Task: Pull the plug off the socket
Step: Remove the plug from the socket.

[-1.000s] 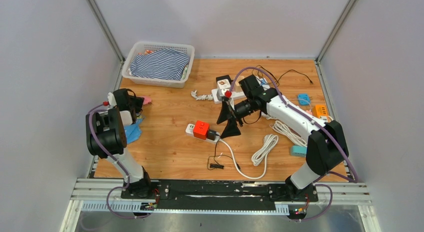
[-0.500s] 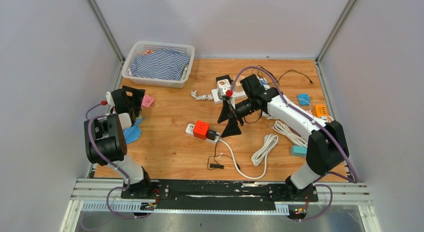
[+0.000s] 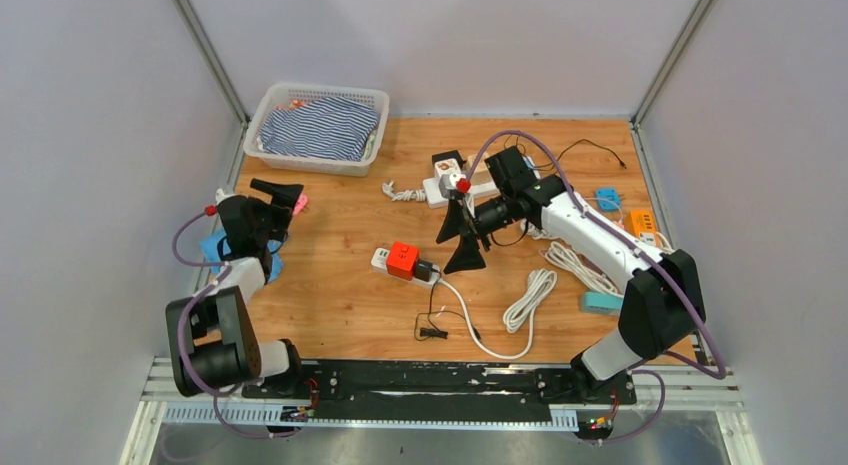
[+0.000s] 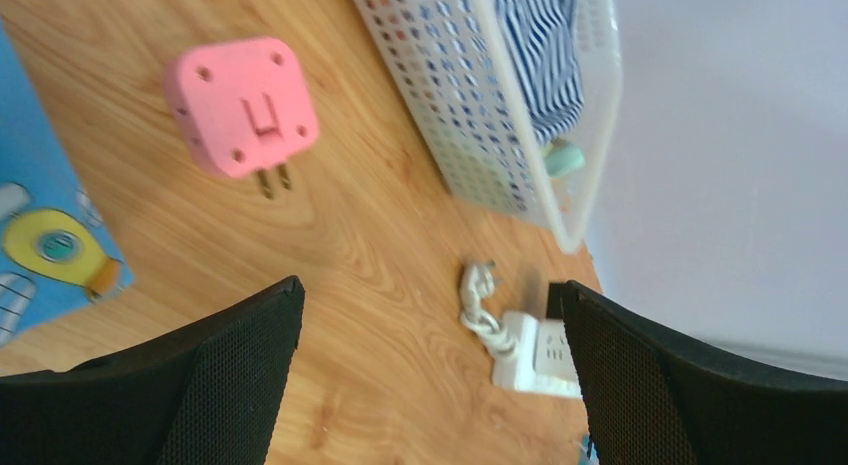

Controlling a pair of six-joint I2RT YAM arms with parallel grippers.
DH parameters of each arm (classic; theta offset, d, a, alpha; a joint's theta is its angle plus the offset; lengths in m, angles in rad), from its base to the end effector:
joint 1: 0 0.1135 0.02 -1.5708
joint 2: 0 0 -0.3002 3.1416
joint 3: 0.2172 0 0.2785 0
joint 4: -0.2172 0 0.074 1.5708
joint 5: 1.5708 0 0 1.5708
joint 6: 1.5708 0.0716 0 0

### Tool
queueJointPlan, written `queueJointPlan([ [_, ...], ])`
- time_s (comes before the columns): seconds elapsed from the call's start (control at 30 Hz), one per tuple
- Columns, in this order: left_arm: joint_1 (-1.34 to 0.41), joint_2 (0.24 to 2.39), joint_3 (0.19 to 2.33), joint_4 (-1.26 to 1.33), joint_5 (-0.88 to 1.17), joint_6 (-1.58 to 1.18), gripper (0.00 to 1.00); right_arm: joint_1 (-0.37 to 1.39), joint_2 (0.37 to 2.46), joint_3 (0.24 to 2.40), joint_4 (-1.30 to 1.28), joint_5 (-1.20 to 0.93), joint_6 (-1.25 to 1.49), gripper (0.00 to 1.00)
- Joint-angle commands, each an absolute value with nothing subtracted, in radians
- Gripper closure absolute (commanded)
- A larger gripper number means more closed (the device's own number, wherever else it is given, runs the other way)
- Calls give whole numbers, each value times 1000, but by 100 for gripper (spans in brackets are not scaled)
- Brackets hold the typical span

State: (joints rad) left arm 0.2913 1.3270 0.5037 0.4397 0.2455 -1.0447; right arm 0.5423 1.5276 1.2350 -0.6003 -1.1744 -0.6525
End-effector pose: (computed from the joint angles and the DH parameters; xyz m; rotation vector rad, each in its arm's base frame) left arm 0.3014 0.0722 0.1925 -1.1126 1.6801 -0.7288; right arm 0.2644 0.2364 0.3133 -1.5725 1.4444 1.3410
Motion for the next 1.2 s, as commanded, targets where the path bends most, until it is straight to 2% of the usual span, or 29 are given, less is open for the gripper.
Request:
queueJointPlan([
  [0.0,246,1198,442,446,357,-989,0,523,1493,1255,-614,-1188,-676,16],
  [0.3,94,943,378,445,468,-947,0,523,1488,1225,-565,-1199,-650,16],
  [0.5,-45,805,371,445,456,-969,0,524,1466,1208,-537,-1147,-643,17],
  [0.67,-56,754,492,445,561,-1006,0,532,1423,1169,-485,-1065,-632,17],
  [0.83,-75,795,656,374,670,-856,0,557,1369,1087,-388,-994,-641,14],
  [1.0,-169,821,614,188,593,-581,0,638,1313,1002,-312,-854,-756,9],
  [1.1,-185,806,739,-200,395,-349,0,683,1356,1015,-282,-753,-731,11],
  [1.17,-216,774,759,-292,272,-256,0,727,1396,1027,-256,-659,-692,11],
])
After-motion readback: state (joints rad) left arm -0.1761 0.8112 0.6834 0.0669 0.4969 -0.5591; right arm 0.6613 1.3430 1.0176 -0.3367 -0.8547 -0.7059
